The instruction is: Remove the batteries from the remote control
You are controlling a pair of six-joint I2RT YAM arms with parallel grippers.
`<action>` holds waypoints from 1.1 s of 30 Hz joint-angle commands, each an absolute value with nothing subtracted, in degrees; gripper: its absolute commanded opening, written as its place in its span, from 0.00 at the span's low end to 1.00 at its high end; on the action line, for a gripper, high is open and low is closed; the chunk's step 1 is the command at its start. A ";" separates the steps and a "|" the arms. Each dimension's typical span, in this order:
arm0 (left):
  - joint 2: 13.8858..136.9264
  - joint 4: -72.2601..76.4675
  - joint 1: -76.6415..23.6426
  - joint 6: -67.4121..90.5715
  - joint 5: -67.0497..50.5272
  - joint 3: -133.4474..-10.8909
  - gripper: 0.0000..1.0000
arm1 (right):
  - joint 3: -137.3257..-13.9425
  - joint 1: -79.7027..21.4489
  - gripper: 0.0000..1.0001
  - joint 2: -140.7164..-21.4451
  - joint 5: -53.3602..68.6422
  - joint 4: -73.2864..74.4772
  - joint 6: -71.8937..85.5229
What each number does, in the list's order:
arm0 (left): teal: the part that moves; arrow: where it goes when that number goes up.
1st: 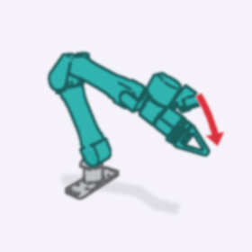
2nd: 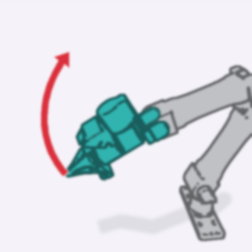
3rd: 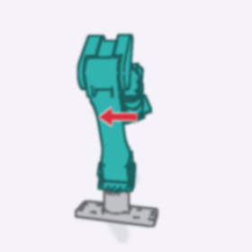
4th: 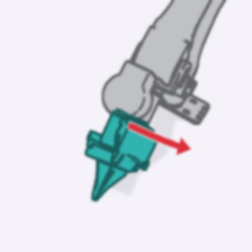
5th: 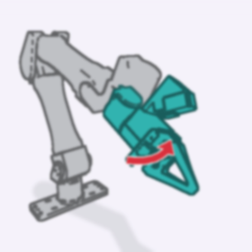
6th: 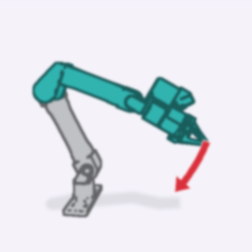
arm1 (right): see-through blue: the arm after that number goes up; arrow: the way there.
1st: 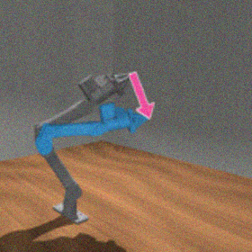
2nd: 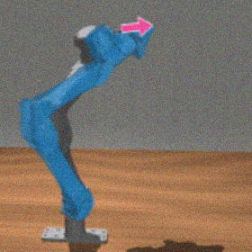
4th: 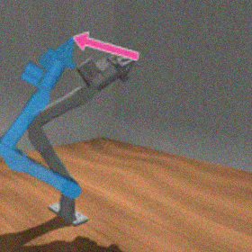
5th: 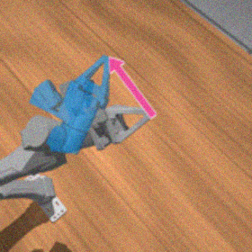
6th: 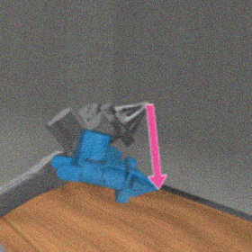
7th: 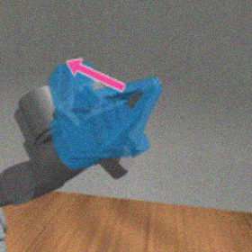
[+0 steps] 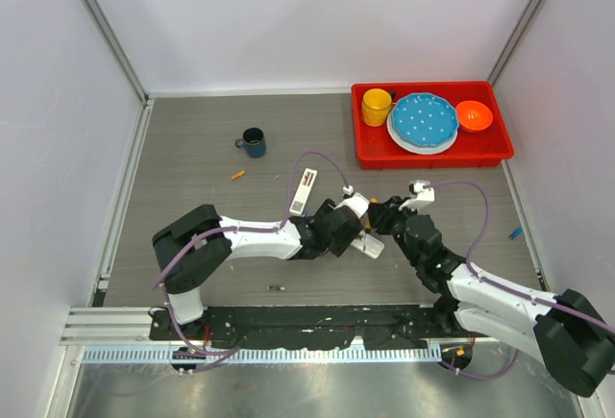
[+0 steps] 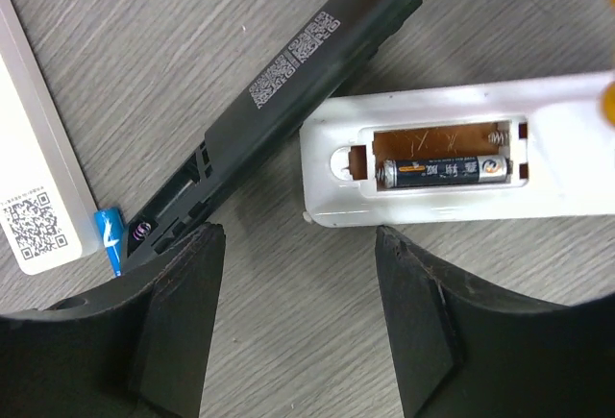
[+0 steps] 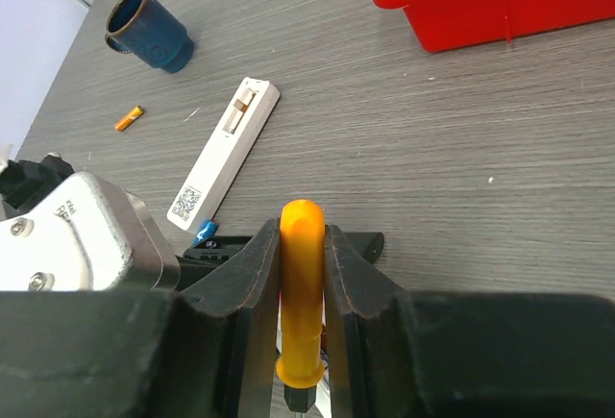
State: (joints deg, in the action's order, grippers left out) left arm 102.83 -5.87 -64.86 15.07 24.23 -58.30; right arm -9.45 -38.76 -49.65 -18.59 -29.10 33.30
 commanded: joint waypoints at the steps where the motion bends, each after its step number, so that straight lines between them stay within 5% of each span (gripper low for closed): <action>1: 103.10 -5.19 -64.25 17.66 27.16 -60.47 0.67 | -13.27 -38.32 0.01 -55.10 -20.74 -38.39 31.29; 9: 101.95 -2.64 -63.63 19.25 21.19 -59.85 0.65 | -12.83 -36.13 0.01 -59.41 -21.45 -43.68 32.43; 18: 103.01 1.67 -58.28 21.80 5.20 -59.76 0.52 | -12.66 -32.00 0.01 -62.05 -19.34 -48.25 33.75; 33: 101.69 7.03 -57.74 23.65 -3.78 -53.26 0.35 | -16.52 -31.11 0.01 -73.82 -14.41 -56.51 32.34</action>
State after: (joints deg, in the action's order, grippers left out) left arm 103.18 4.91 -57.67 22.70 0.64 -54.81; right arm -14.15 -31.35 -72.77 -15.11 -50.52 33.12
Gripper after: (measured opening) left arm 0.380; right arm 0.262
